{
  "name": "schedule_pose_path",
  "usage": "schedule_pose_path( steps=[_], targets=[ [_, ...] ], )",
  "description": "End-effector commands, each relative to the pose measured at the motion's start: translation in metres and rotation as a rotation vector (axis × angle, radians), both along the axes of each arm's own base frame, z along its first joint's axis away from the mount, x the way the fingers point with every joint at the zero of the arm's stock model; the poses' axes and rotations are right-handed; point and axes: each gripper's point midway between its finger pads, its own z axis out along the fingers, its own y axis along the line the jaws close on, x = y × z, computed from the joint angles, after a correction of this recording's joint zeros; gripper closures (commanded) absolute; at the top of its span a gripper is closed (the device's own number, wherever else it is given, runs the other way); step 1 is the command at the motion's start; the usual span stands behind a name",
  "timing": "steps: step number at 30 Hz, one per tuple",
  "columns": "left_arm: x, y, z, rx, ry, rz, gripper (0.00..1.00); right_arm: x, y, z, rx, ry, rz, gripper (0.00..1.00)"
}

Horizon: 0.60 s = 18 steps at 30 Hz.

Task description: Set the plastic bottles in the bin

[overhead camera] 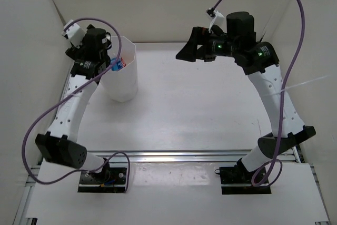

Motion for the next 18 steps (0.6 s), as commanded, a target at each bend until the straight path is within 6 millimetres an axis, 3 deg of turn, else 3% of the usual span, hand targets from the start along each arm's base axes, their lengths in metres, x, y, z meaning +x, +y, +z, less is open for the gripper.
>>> schedule_pose_path(
  steps=[1, 2, 3, 4, 5, 6, 7, 8, 9, 10, 12, 14, 18],
  targets=[
    [-0.082, 0.033, 0.085, 0.008, -0.214, 0.066, 0.0, 0.003, -0.04, -0.008, -0.063, 0.067, -0.144, 0.0],
    [-0.089, 0.03, 0.065, 0.017, -0.174, 0.029, 0.0, 0.007, -0.05, -0.023, -0.078, 0.12, -0.179, 0.0],
    [-0.098, 0.03, 0.056, 0.021, -0.162, 0.008, 0.0, 0.002, -0.055, -0.025, -0.068, 0.143, -0.187, 0.0],
    [-0.125, 0.03, 0.059, 0.006, -0.198, -0.026, 0.0, 0.004, -0.064, -0.032, -0.075, 0.162, -0.212, 0.0],
    [-0.132, 0.029, 0.017, 0.008, -0.121, -0.045, 0.0, 0.005, -0.07, -0.038, -0.079, 0.173, -0.239, 0.0],
    [-0.143, 0.028, 0.001, -0.014, -0.115, -0.058, 0.0, 0.0, -0.077, -0.053, -0.096, 0.195, -0.261, 0.0],
    [-0.167, 0.029, -0.002, -0.045, -0.163, -0.076, 0.0, 0.004, -0.085, -0.055, -0.084, 0.191, -0.296, 0.0],
    [-0.177, 0.026, -0.044, -0.059, -0.07, -0.096, 0.0, -0.004, -0.091, -0.051, -0.065, 0.177, -0.313, 0.0],
    [-0.186, 0.025, -0.057, -0.074, -0.058, -0.106, 0.0, -0.003, -0.099, -0.056, -0.072, 0.174, -0.341, 0.0],
    [-0.203, 0.026, -0.062, -0.073, -0.074, -0.124, 0.0, 0.001, -0.111, -0.073, -0.093, 0.204, -0.401, 0.0],
    [-0.216, 0.032, -0.091, -0.041, -0.006, -0.115, 0.0, -0.004, -0.126, -0.078, -0.109, 0.194, -0.463, 0.0],
    [-0.234, 0.047, -0.101, 0.031, 0.023, -0.067, 0.0, -0.004, -0.147, -0.095, -0.152, 0.2, -0.555, 0.0],
    [-0.243, 0.072, -0.121, 0.128, 0.09, 0.067, 0.0, -0.007, -0.178, -0.116, -0.232, 0.21, -0.692, 0.0]
  ],
)
